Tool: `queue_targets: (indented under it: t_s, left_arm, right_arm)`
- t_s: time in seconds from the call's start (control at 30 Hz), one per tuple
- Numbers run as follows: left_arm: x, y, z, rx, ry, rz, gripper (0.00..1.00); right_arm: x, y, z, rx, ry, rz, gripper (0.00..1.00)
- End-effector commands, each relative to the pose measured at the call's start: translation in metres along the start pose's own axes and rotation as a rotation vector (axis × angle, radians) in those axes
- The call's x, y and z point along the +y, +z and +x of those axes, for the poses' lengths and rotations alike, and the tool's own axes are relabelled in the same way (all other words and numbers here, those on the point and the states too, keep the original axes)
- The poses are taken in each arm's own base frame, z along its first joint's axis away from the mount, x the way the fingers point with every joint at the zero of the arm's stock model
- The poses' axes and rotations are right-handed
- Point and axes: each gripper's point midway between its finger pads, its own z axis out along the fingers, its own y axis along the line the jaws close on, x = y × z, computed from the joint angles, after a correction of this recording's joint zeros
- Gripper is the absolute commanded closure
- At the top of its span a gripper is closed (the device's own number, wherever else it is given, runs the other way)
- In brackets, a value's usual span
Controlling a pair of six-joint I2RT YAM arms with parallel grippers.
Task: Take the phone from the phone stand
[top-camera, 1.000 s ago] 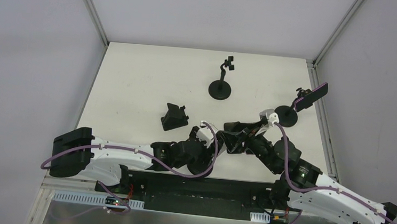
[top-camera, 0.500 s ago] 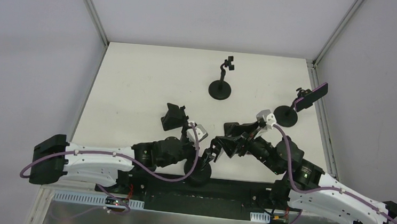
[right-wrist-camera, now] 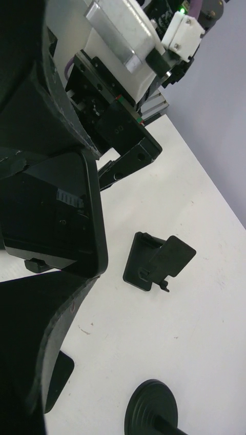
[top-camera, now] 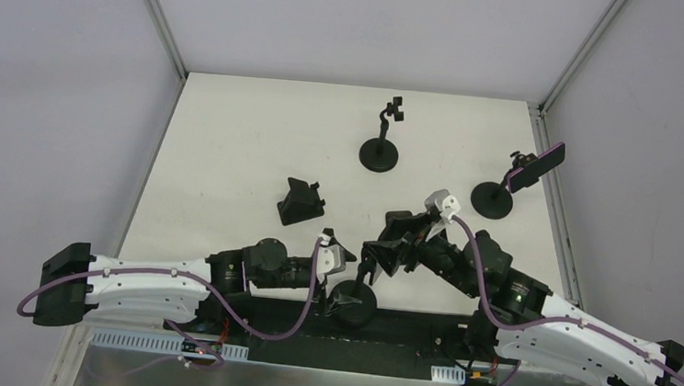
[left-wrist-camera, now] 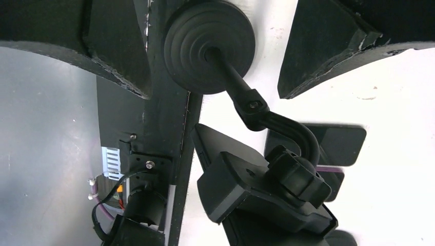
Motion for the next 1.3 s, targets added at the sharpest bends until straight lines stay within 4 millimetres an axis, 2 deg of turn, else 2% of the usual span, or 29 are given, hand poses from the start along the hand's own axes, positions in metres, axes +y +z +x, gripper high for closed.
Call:
queue_targets:
  t_s: [0.0, 0.3, 0.47, 0.7, 0.87, 1.03, 1.27]
  left_arm:
    - [-0.007, -0.009, -0.019, -0.093, 0.074, 0.054, 0.06]
    - [0.012, -0.021, -0.028, -0.141, 0.113, -0.05, 0.08]
    - [0.014, -0.021, -0.04, -0.16, 0.155, -0.057, 0.11]
    - [0.01, -0.013, -0.056, -0.174, 0.195, -0.018, 0.25]
    - [0.02, -0.01, -0.059, -0.166, 0.204, -0.062, 0.31]
    - [0.03, -0.008, -0.056, -0.149, 0.199, -0.095, 0.32]
    - [0.027, -0.001, -0.055, -0.133, 0.189, -0.057, 0.37]
  right_arm:
    - [0.035, -0.012, -0.062, -0.187, 0.006, -0.16, 1.0]
    - [0.061, -0.019, -0.045, -0.147, -0.234, -0.355, 1.0]
    - [0.067, -0.014, -0.048, -0.124, -0.318, -0.394, 1.0]
    - [0.074, -0.012, -0.065, -0.156, -0.316, -0.475, 1.0]
    - [0.077, -0.013, -0.075, -0.18, -0.303, -0.519, 1.0]
    - [0.079, -0.013, -0.072, -0.163, -0.292, -0.573, 1.0]
    - [0.079, -0.013, -0.067, -0.158, -0.284, -0.592, 1.0]
